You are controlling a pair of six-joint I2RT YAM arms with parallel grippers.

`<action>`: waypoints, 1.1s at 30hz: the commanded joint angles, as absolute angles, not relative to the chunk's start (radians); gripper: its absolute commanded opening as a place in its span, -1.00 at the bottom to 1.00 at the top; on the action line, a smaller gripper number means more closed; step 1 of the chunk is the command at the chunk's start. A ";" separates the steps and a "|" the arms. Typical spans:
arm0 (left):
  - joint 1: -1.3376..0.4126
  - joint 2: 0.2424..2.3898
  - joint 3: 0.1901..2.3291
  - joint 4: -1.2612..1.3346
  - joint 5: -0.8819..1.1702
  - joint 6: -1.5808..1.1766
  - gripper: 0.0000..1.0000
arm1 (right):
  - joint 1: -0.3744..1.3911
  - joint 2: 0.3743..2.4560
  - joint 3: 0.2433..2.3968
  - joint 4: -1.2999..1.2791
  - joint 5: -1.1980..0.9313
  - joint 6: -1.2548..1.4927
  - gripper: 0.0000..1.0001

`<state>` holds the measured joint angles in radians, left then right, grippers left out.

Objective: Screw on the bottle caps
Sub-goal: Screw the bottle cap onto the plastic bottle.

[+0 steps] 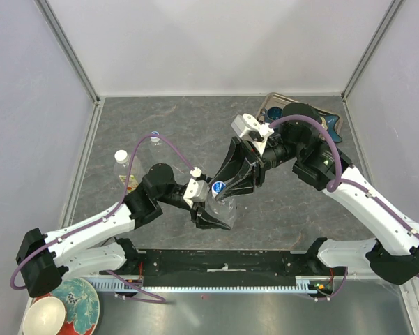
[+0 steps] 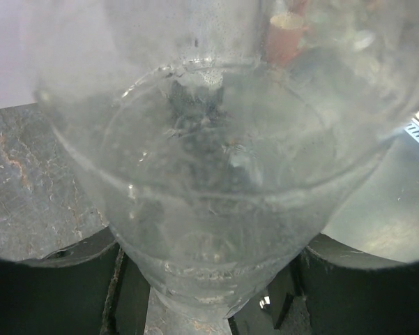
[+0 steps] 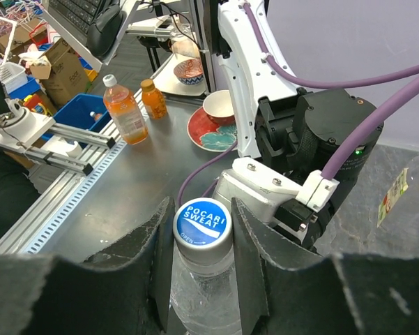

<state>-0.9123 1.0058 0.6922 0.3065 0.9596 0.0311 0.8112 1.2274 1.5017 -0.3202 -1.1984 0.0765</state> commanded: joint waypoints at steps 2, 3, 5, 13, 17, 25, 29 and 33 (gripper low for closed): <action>-0.911 0.986 0.710 0.347 0.916 0.048 -0.96 | 0.798 1.209 1.451 -0.302 -1.215 0.106 -0.40; -0.911 0.985 0.715 0.345 0.910 0.049 -0.96 | 0.795 1.207 1.442 -0.305 -1.201 0.113 -0.42; -0.911 0.983 0.719 0.342 0.893 0.060 -0.96 | 0.785 1.204 1.411 -0.319 -1.192 0.118 -0.49; -0.905 0.962 0.723 0.356 0.724 0.112 -0.96 | 0.752 1.187 1.355 -0.531 -1.037 0.008 -0.69; -0.904 0.962 0.733 0.388 0.617 0.136 -0.96 | 0.753 1.189 1.302 -0.500 -0.893 0.061 -0.74; -0.899 0.942 0.739 0.429 0.479 0.184 -0.96 | 0.767 1.230 1.163 -0.368 -0.459 0.265 -0.82; -0.893 0.925 0.723 0.437 0.465 0.189 -0.96 | 0.801 1.195 1.138 -0.409 -0.223 0.268 -0.91; -0.894 0.919 0.707 0.457 0.446 0.195 -0.96 | 0.856 1.181 1.120 -0.442 0.055 0.333 -0.99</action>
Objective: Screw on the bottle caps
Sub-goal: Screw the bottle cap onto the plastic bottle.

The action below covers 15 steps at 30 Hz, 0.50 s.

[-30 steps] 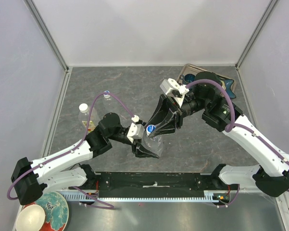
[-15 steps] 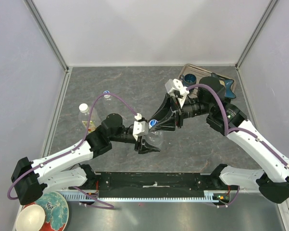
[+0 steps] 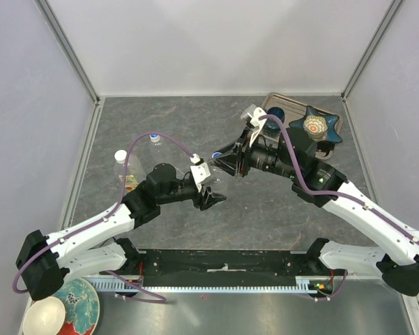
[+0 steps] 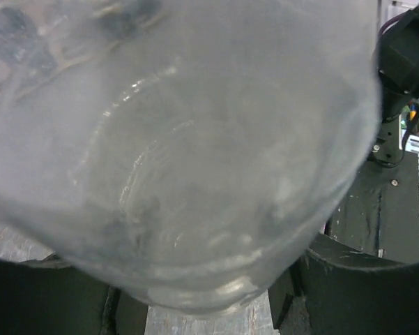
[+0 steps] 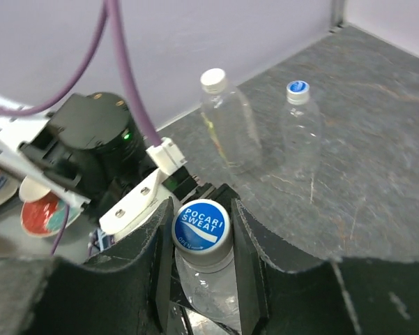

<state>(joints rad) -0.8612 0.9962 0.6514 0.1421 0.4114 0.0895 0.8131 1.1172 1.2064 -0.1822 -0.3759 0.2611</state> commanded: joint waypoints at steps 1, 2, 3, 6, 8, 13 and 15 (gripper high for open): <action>-0.894 0.919 0.707 0.460 0.427 0.195 -0.96 | 0.897 1.189 1.118 -0.451 0.206 0.356 -1.00; -0.894 0.919 0.707 0.465 0.413 0.196 -0.96 | 0.922 1.196 1.121 -0.474 0.281 0.373 -1.00; -0.894 0.917 0.707 0.466 0.400 0.210 -0.96 | 0.949 1.204 1.120 -0.482 0.366 0.385 -1.00; -0.894 0.916 0.706 0.471 0.332 0.212 -0.96 | 1.034 1.249 1.138 -0.523 0.593 0.455 -1.00; -0.893 0.905 0.693 0.482 0.287 0.215 -0.96 | 1.077 1.285 1.166 -0.560 0.721 0.507 -0.99; -0.890 0.891 0.675 0.497 0.249 0.221 -0.96 | 1.134 1.319 1.221 -0.583 0.877 0.560 -0.80; -0.891 0.891 0.667 0.496 0.235 0.218 -0.96 | 1.140 1.330 1.268 -0.584 0.910 0.548 -0.68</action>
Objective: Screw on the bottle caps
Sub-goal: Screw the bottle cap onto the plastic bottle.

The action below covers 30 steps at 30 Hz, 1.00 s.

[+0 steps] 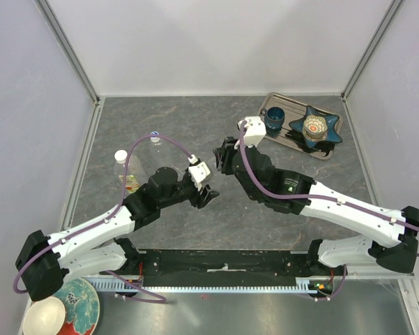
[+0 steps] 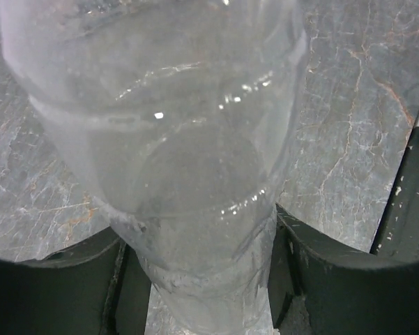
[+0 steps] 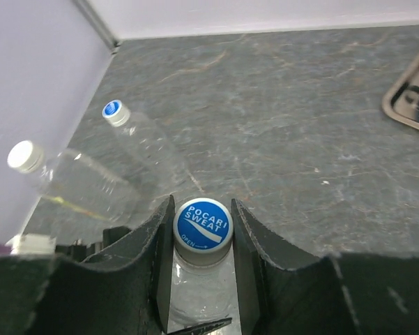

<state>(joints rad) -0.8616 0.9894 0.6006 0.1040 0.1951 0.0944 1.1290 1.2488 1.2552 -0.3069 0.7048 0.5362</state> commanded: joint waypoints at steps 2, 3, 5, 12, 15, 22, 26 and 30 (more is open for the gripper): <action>-0.891 0.887 0.651 0.499 0.244 0.218 -0.96 | 1.141 1.339 1.308 -0.575 0.887 0.523 -0.32; -0.891 0.884 0.646 0.499 0.258 0.218 -0.96 | 1.143 1.339 1.342 -0.566 0.864 0.494 -0.24; -0.890 0.879 0.629 0.497 0.278 0.213 -0.96 | 1.143 1.310 1.342 -0.450 0.757 0.422 0.16; -0.888 0.867 0.611 0.459 0.302 0.176 -0.96 | 1.124 1.155 1.367 -0.330 0.425 0.232 0.88; -0.888 0.865 0.607 0.442 0.305 0.157 -0.96 | 1.068 1.103 1.365 -0.344 0.241 0.203 0.91; -0.887 0.871 0.606 0.393 0.339 0.127 -0.96 | 0.956 1.057 1.443 -0.473 -0.358 0.057 0.96; -0.884 0.868 0.612 0.390 0.396 0.109 -0.96 | 0.934 1.080 1.519 -0.595 -0.567 -0.053 0.96; -0.873 0.867 0.626 0.408 0.506 0.058 -0.96 | 0.907 1.104 1.558 -0.646 -0.635 -0.120 0.96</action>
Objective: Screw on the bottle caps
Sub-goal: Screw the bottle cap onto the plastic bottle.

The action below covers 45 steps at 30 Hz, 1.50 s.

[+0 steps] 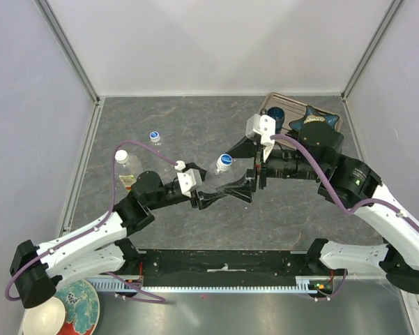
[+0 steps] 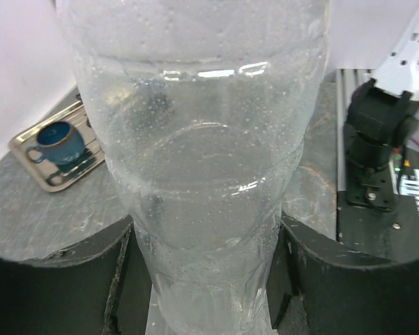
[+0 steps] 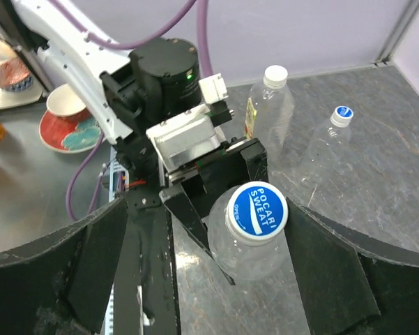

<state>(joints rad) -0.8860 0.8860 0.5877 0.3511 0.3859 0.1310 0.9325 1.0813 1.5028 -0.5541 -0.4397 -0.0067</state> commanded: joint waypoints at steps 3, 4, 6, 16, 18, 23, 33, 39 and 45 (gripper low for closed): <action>-0.874 0.867 0.646 0.408 0.604 0.035 -0.96 | 0.844 1.132 1.588 -0.684 -0.669 -0.163 0.96; -0.874 0.865 0.652 0.407 0.624 0.029 -0.96 | 0.832 1.135 1.594 -0.686 -0.704 -0.173 0.96; -0.873 0.861 0.666 0.400 0.678 0.015 -0.97 | 0.805 1.147 1.612 -0.684 -0.742 -0.184 0.96; -0.874 0.859 0.670 0.402 0.721 -0.029 -0.96 | 0.710 1.170 1.620 -0.444 -1.101 -0.089 0.86; -0.874 0.859 0.667 0.405 0.716 -0.032 -0.96 | 0.704 1.180 1.611 -0.388 -1.147 -0.054 0.80; -0.873 0.861 0.666 0.414 0.715 -0.043 -0.96 | 0.689 1.210 1.614 -0.307 -1.204 -0.003 0.70; -0.874 0.861 0.664 0.423 0.700 -0.055 -0.97 | 0.673 1.220 1.554 -0.100 -1.258 0.143 0.33; -0.871 0.862 0.667 0.423 0.681 -0.067 -0.96 | 0.670 1.221 1.519 -0.017 -1.276 0.215 0.08; -0.865 0.864 0.672 0.428 0.664 -0.081 -0.96 | 0.670 1.209 1.482 0.075 -1.272 0.276 0.11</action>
